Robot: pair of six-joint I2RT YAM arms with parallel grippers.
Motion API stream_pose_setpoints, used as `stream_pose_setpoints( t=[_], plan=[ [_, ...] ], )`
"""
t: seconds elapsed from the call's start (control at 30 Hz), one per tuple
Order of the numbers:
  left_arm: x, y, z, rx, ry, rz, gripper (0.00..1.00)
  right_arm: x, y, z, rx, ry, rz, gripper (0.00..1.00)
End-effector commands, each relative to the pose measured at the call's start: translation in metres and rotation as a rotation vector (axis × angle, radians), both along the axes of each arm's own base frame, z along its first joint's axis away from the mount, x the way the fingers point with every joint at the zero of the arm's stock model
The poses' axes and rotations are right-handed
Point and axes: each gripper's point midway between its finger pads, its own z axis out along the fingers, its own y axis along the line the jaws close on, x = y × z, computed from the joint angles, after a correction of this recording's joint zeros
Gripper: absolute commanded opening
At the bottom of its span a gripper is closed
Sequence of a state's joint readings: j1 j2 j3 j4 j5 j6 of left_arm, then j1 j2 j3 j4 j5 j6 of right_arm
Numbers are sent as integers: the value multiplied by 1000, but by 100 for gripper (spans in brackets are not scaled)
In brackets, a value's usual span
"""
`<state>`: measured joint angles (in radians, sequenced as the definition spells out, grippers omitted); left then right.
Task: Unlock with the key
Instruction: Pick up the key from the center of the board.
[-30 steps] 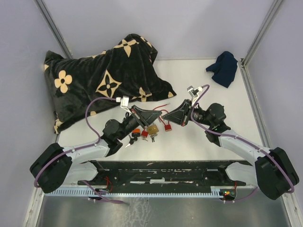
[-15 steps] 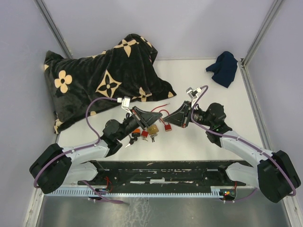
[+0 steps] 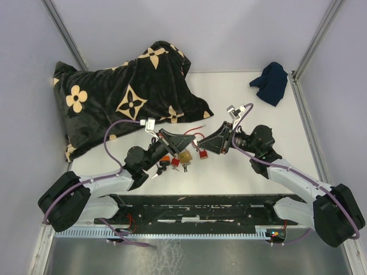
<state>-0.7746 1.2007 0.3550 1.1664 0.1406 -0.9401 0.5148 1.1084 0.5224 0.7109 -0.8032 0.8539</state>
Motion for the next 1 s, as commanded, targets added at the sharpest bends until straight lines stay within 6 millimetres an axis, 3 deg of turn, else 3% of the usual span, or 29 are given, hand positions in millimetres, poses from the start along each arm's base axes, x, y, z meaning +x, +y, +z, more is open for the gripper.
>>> stream_pose_setpoints(
  t=[0.0, 0.33, 0.6, 0.97],
  plan=[
    [-3, 4, 21, -90, -35, 1, 3, 7, 2, 21, 57, -49, -22, 38],
    [-7, 1, 22, -96, -39, -7, 3, 12, 3, 18, 72, -36, -38, 35],
    [-3, 0, 17, -90, -20, 17, 3, 3, 4, 26, 99, -48, 5, 31],
    [-2, 2, 22, -118, -15, 23, 3, 2, 5, 12, 71, -28, 20, 35]
  ],
)
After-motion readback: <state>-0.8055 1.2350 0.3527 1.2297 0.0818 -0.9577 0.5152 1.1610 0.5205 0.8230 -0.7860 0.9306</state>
